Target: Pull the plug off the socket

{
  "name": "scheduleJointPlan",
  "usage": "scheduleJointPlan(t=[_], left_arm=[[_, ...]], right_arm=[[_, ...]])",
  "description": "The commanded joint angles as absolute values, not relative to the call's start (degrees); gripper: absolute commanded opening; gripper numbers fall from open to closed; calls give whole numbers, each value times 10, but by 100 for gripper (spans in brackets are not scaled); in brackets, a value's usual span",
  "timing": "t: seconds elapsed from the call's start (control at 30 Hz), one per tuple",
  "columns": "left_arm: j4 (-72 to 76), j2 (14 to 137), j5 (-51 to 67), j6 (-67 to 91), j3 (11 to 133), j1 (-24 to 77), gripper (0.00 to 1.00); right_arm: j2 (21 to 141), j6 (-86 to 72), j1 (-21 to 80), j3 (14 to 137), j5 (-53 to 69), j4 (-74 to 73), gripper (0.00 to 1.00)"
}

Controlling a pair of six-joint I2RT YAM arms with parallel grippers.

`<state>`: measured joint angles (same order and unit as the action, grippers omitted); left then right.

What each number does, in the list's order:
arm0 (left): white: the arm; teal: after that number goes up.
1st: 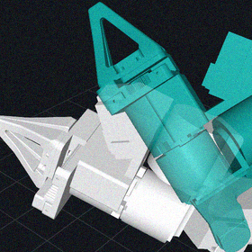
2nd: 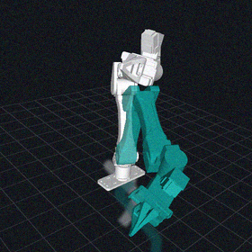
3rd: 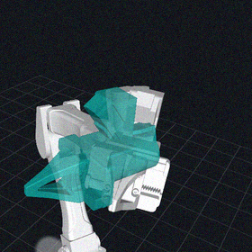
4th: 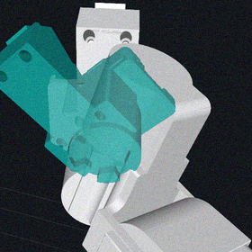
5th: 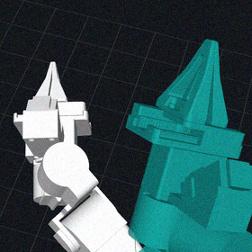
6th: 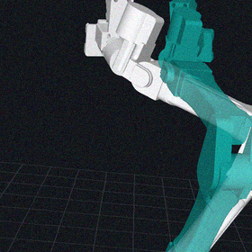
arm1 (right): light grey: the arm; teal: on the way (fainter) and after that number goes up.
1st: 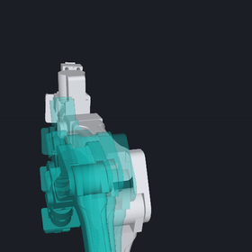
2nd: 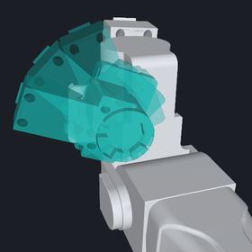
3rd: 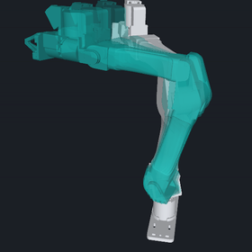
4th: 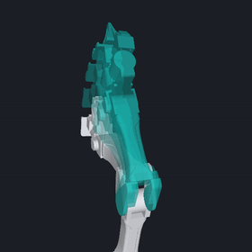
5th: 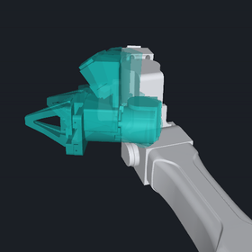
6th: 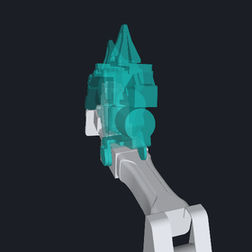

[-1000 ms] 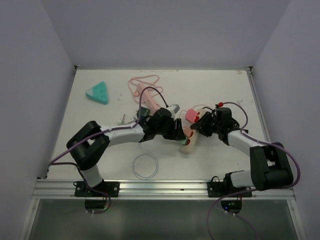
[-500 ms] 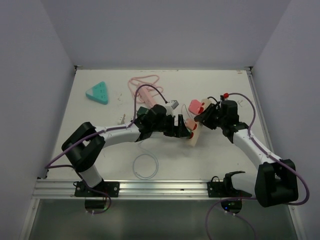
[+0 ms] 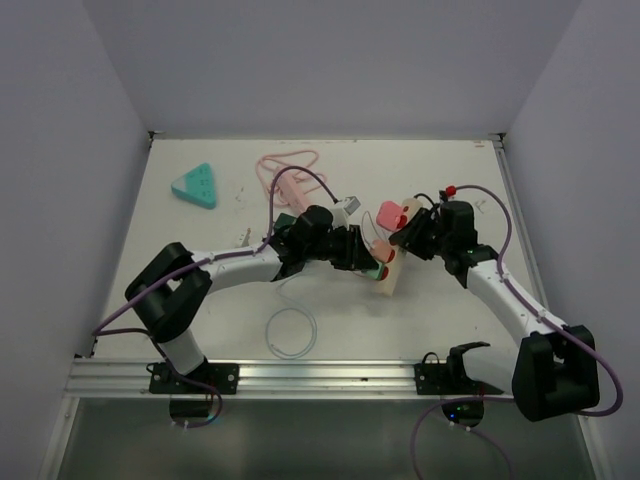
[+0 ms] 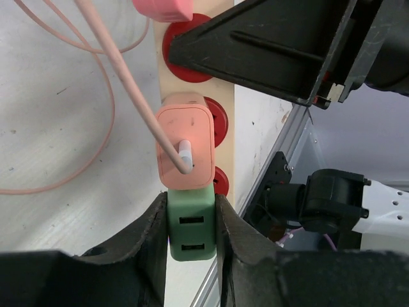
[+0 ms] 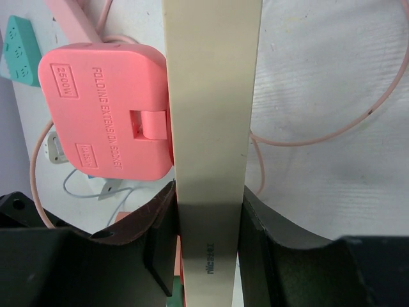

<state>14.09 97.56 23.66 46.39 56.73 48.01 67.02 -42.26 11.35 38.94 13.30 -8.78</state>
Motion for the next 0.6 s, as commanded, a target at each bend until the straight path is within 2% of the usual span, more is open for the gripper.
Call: scheduleJointPlan(t=[0.0,0.07,0.13,0.17,0.43,0.57], left_arm=[[173,971,257,461,577,483,23],[171,967,257,458,577,483,16],[168,965,257,457,577,483,1],[165,963,257,455,577,482,0],[137,906,249,447,550,462,0],[73,872,242,421,552,449,0]], right_arm=[[642,-406,117,438,120,-54,0],[642,-405,118,439,121,-55,0],[642,-407,117,439,120,-53,0],[642,-404,117,439,114,-54,0],[632,-324,106,419,4,-105,0],[631,-306,101,415,-49,-135,0]])
